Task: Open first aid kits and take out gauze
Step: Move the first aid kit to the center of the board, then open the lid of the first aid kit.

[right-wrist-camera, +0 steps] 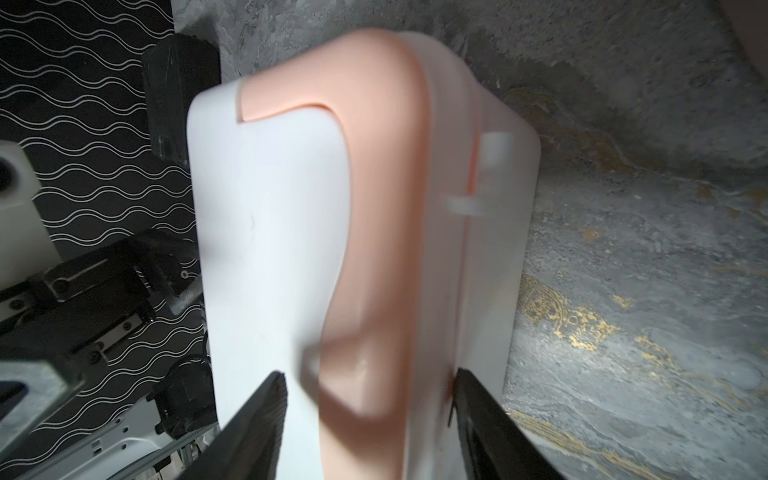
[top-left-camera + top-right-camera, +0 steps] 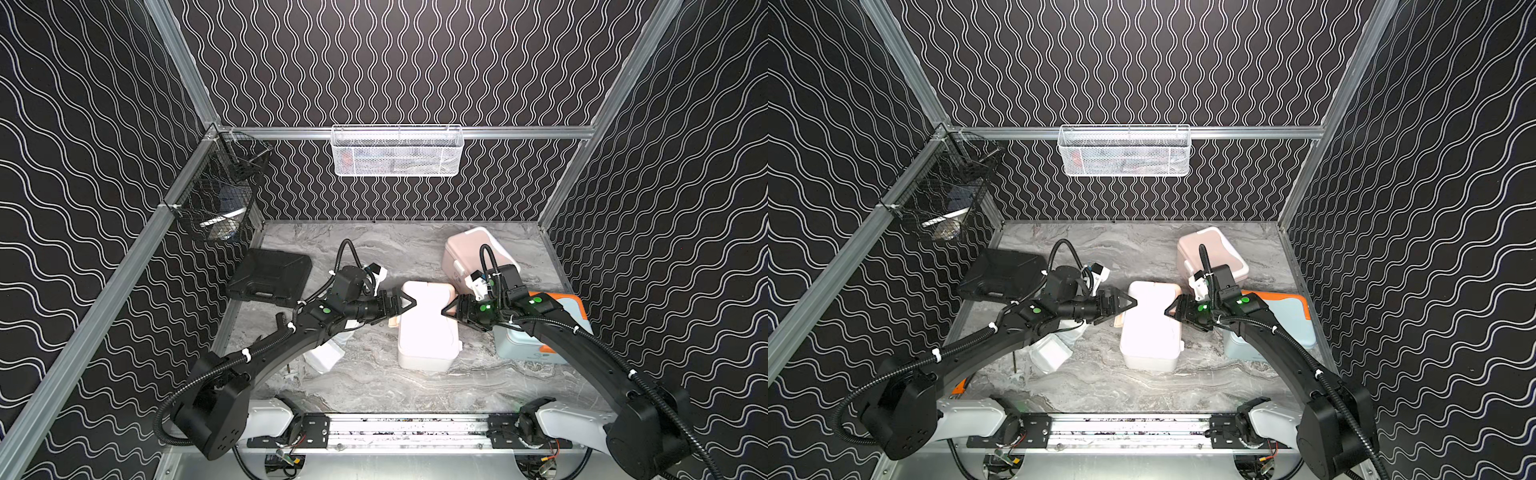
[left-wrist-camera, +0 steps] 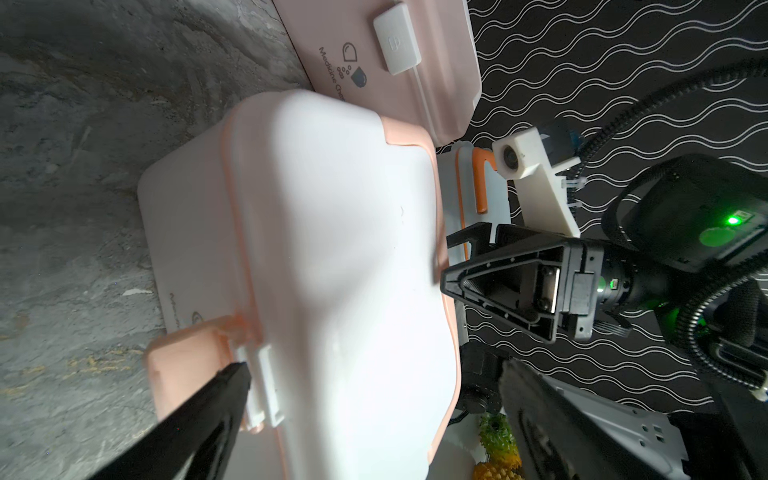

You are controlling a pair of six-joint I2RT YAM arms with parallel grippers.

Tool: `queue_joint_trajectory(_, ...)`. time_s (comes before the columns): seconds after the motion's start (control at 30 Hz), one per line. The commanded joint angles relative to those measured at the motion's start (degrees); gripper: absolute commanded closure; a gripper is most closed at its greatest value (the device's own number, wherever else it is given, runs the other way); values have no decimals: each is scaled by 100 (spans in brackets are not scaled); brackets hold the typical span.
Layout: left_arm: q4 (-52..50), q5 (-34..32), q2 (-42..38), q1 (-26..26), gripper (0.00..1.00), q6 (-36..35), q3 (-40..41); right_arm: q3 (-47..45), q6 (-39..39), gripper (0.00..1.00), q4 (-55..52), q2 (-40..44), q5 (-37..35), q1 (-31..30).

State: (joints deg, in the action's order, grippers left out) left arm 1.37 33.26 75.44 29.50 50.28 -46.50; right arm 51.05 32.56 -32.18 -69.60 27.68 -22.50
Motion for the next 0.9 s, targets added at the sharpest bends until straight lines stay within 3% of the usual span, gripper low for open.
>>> queue_joint_trajectory(0.0, 172, 41, 27, -5, 1, -1, 31, 63, 100, 35, 134, -31, -52, -61)
queue_joint_trajectory(0.6, 653, 384, 43, 4, 1, 343, 204, 175, 214, 34, 186, -142, -149, -325)
queue_joint_trajectory(0.87, 2571, 1044, 0, -14, 1, 1772, 602, 160, 318, 31, 208, -73, -158, -400)
